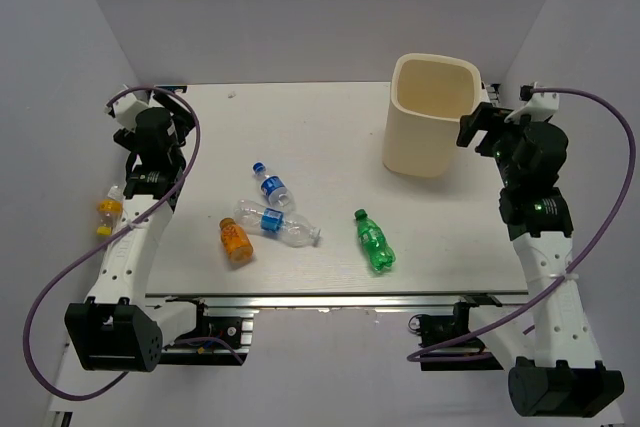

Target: Put the plastic bottles in the bin

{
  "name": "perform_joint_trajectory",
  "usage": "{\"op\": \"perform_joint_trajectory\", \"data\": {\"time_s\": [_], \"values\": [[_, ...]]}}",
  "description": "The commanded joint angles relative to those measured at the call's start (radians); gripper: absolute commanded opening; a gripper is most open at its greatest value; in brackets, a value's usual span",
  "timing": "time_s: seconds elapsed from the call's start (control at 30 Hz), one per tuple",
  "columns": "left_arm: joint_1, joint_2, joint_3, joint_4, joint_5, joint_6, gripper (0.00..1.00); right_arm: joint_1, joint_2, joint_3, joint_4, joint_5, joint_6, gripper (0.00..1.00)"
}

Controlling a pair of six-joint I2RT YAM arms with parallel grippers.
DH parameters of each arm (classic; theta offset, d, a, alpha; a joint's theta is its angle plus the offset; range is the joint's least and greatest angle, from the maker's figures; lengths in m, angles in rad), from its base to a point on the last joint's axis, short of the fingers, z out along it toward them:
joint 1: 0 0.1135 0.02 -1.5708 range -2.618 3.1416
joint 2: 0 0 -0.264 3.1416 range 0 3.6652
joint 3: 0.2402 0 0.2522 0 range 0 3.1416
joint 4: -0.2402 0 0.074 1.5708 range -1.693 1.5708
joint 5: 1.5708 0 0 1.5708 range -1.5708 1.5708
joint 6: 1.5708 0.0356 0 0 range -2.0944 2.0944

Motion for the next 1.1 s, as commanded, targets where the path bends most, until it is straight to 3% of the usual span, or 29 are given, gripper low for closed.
{"op": "perform_joint_trajectory", "data": {"time_s": [0.0, 0.13, 0.23, 0.33, 0.4, 0.5, 0.6, 0.63, 0.8, 0.93, 1.07], "values": [[-0.002, -0.003, 0.027, -0.025, -0.015, -0.021, 0.98, 0.0, -0.067, -0.044, 0.096, -0.13, -0.037, 0.89], [-0.002, 0.015, 0.026, -0.019, 0.002, -0.024, 0.98, 0.0, -0.104, -0.059, 0.153, -0.393, -0.075, 0.9], [-0.002, 0.035, 0.024, -0.008, 0.019, -0.021, 0.98, 0.005, -0.041, 0.0, 0.089, -0.536, -0.051, 0.89], [-0.002, 0.048, 0.021, -0.007, 0.04, -0.023, 0.98, 0.058, 0.028, 0.033, 0.02, -0.581, -0.044, 0.89], [-0.002, 0.051, 0.015, -0.012, 0.045, -0.032, 0.98, 0.193, 0.059, 0.057, -0.044, -0.528, -0.081, 0.89], [-0.002, 0.054, 0.009, -0.015, 0.063, -0.043, 0.98, 0.441, 0.148, 0.106, -0.153, -0.296, -0.174, 0.89], [-0.002, 0.061, 0.009, -0.018, 0.08, -0.05, 0.98, 0.571, 0.266, 0.146, -0.241, -0.114, -0.179, 0.89], [-0.002, 0.065, 0.009, -0.021, 0.083, -0.052, 0.98, 0.583, 0.312, 0.145, -0.271, 0.004, -0.163, 0.89], [-0.002, 0.1, 0.006, -0.028, 0.131, -0.069, 0.98, 0.651, 0.462, 0.074, -0.328, 0.149, -0.04, 0.9], [-0.002, 0.13, 0.009, -0.045, 0.157, -0.073, 0.98, 0.697, 0.522, -0.001, -0.353, 0.171, 0.017, 0.89], [0.0, 0.149, 0.012, -0.05, 0.189, -0.079, 0.98, 0.701, 0.548, -0.114, -0.321, 0.059, 0.078, 0.89]]}}
